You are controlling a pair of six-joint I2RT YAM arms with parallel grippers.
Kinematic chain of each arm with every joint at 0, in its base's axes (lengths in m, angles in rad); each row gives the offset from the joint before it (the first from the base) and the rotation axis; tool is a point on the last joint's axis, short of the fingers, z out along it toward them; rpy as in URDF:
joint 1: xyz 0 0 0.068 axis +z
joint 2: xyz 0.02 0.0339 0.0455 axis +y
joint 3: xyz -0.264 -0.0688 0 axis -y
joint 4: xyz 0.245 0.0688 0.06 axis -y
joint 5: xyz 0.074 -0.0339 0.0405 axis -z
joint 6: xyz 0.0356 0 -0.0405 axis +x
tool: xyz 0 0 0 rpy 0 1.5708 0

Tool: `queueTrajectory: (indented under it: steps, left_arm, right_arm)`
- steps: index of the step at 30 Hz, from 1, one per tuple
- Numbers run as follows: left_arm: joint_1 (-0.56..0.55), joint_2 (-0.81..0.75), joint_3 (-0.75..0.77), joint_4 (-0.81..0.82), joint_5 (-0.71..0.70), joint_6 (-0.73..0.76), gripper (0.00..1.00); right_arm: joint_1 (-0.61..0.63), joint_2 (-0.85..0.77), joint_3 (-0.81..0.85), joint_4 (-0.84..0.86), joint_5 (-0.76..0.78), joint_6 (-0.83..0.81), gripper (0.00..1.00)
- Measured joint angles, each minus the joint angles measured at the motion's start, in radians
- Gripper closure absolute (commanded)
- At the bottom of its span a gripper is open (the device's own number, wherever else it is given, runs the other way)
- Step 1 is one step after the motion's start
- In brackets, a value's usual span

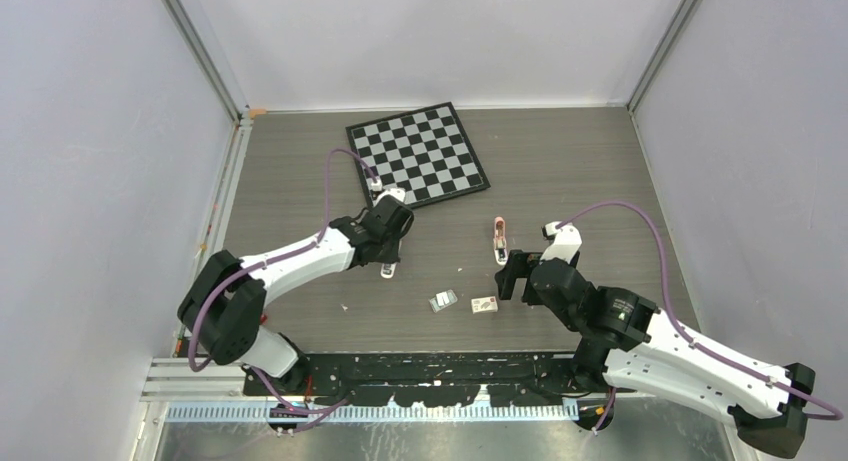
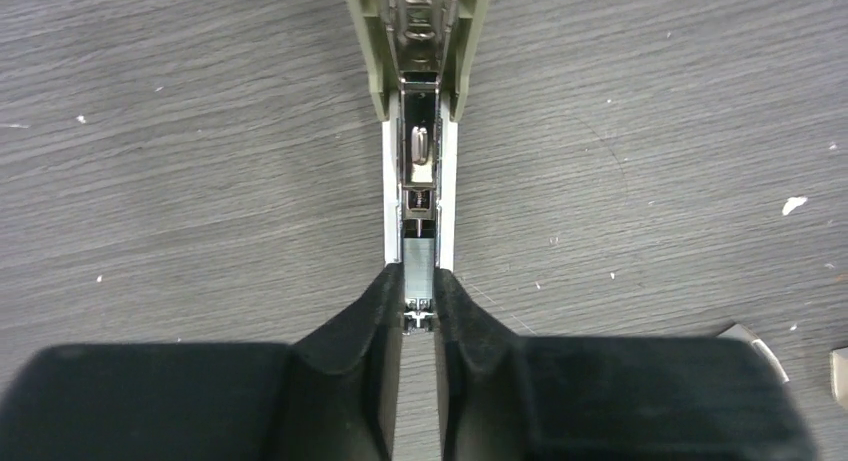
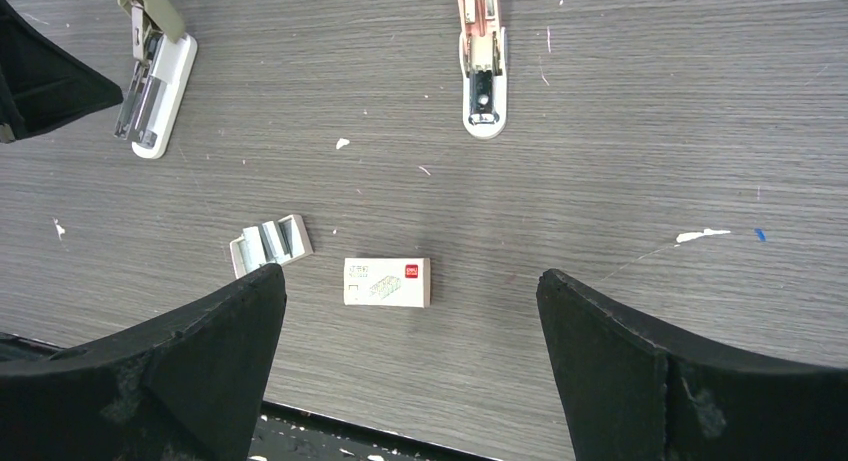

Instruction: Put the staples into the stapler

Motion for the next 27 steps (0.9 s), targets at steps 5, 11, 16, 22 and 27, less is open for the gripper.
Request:
queueTrajectory:
  steps: [5, 11, 16, 22, 27]
  left_arm:
    - [0.001, -0.081, -0.018, 0.013, -0.049, -0.003, 0.50]
    - [0.005, -0.172, -0.134, 0.111, -0.050, -0.006, 0.43]
    - [0.005, -0.223, -0.267, 0.200, -0.021, 0.000, 0.39]
    - [0.005, -0.338, -0.405, 0.334, -0.005, 0.026, 0.38]
    - [0.005, -0.327, -0.446, 0.447, 0.035, 0.046, 0.38]
  right_arm:
    - [0.000, 0.067, 0.027, 0.051, -0.001, -0.022, 0.00]
    - [-0.017, 0.251, 0.128, 0.237, -0.031, -0.087, 0.13]
    - [-0.103, 0.458, 0.272, 0.391, -0.145, -0.130, 0.34]
    - [-0.207, 0.724, 0.439, 0.523, -0.336, -0.151, 0.36]
    - [-0.269, 0.950, 0.565, 0.574, -0.512, -0.164, 0.45]
